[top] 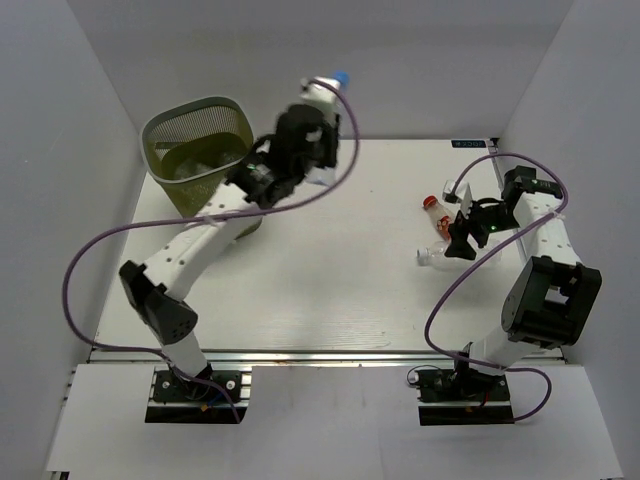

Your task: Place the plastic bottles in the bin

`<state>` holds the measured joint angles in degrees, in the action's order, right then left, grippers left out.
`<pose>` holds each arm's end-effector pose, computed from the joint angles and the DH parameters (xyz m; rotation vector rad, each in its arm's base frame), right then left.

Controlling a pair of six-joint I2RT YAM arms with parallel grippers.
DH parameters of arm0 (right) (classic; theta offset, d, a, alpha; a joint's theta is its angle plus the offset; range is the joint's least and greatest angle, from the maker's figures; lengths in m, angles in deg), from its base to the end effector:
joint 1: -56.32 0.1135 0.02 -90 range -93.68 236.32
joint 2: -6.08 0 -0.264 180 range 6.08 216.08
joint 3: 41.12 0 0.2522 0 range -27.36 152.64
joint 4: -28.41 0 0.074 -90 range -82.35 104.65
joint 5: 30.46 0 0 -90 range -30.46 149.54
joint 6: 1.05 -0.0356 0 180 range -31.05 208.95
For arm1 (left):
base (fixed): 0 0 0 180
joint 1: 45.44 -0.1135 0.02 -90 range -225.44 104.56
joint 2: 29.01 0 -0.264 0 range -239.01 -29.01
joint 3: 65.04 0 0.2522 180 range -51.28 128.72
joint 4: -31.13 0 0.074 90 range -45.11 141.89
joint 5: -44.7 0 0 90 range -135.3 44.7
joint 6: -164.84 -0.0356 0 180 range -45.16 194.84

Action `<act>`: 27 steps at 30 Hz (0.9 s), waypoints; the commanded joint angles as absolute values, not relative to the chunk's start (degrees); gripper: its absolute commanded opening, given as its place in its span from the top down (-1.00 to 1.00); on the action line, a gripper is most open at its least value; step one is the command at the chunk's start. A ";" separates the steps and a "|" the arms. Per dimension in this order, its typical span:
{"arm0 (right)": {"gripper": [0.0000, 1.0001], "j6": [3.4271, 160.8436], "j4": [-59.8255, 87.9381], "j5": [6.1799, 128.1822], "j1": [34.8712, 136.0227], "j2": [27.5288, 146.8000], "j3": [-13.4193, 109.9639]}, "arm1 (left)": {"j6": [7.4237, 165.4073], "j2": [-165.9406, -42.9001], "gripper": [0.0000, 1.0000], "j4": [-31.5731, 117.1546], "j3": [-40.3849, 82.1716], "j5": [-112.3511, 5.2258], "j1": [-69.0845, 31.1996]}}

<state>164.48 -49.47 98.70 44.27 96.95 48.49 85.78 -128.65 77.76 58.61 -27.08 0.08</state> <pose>0.2935 -0.0397 0.2721 -1.3847 2.0781 0.4766 0.2841 -0.2734 0.4349 0.3803 1.9227 -0.3392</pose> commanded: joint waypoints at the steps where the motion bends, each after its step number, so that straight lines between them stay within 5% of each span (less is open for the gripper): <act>1: -0.62 170.07 -44.95 99.71 44.19 93.18 46.82 | 85.82 -126.57 0.45 82.95 60.07 -17.80 -6.39; 11: -0.68 170.87 -44.59 98.83 43.84 94.24 45.41 | 88.72 -129.39 0.32 85.67 71.68 -8.13 -19.15; 21: -0.70 180.69 -45.10 97.33 43.14 94.85 42.87 | 92.06 -126.31 0.16 86.47 67.38 -8.83 -31.81; 22: -0.70 182.97 -45.72 97.86 42.96 94.94 42.51 | 92.06 -126.31 0.10 87.25 67.38 -8.83 -32.34; 23: -0.70 188.13 -46.08 97.95 43.22 95.81 42.16 | 92.06 -126.31 -0.20 88.91 67.38 -8.83 -33.39; 27: -0.70 194.50 -47.84 96.81 43.75 100.54 43.65 | 95.40 -125.44 -0.88 94.29 63.54 -10.05 -35.24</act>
<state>185.07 -45.40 97.01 43.52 97.13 42.83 92.84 -129.63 89.52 66.59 -9.23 -34.48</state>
